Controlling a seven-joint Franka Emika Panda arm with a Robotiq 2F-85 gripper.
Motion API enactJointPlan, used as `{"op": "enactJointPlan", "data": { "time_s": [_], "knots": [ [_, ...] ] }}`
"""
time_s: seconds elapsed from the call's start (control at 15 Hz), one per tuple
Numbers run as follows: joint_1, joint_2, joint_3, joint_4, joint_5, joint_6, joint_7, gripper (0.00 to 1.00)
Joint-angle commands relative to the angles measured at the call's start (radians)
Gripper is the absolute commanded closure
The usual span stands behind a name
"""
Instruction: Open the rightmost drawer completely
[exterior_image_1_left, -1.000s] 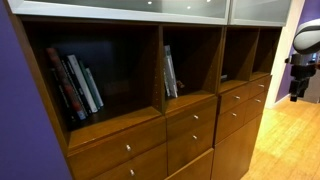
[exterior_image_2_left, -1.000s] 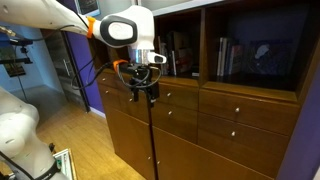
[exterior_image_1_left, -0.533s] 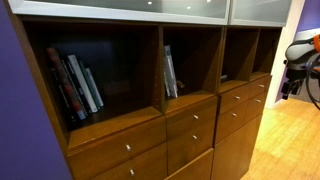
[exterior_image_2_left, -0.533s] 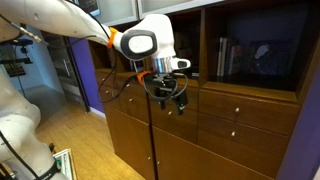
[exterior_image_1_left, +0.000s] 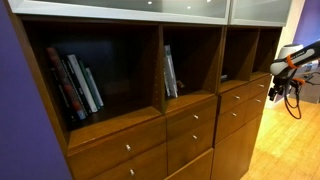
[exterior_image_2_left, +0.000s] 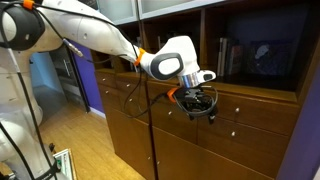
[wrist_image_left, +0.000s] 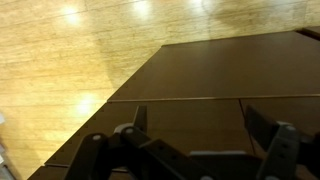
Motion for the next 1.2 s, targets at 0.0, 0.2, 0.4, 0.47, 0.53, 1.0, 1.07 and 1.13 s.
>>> {"op": "enactJointPlan", "data": {
  "time_s": [0.0,0.2,0.4,0.47,0.53,1.0,1.07,1.13],
  "knots": [
    [-0.058,0.09,0.047,0.117,0.039,0.021,-0.032,0.0],
    [-0.094,0.12,0.066,0.198,0.049,0.013,-0.043,0.0],
    [-0.12,0.148,0.081,0.275,0.059,0.006,-0.049,0.0],
    [-0.128,0.159,0.088,0.299,0.068,0.005,-0.055,0.0],
    [-0.134,0.17,0.091,0.32,0.067,0.01,-0.057,0.0],
    [-0.173,0.25,0.138,0.439,0.094,-0.003,-0.128,0.0],
    [-0.177,0.26,0.144,0.451,0.097,-0.007,-0.137,0.0],
    [-0.183,0.274,0.15,0.469,0.102,-0.014,-0.146,0.0]
  ]
}}
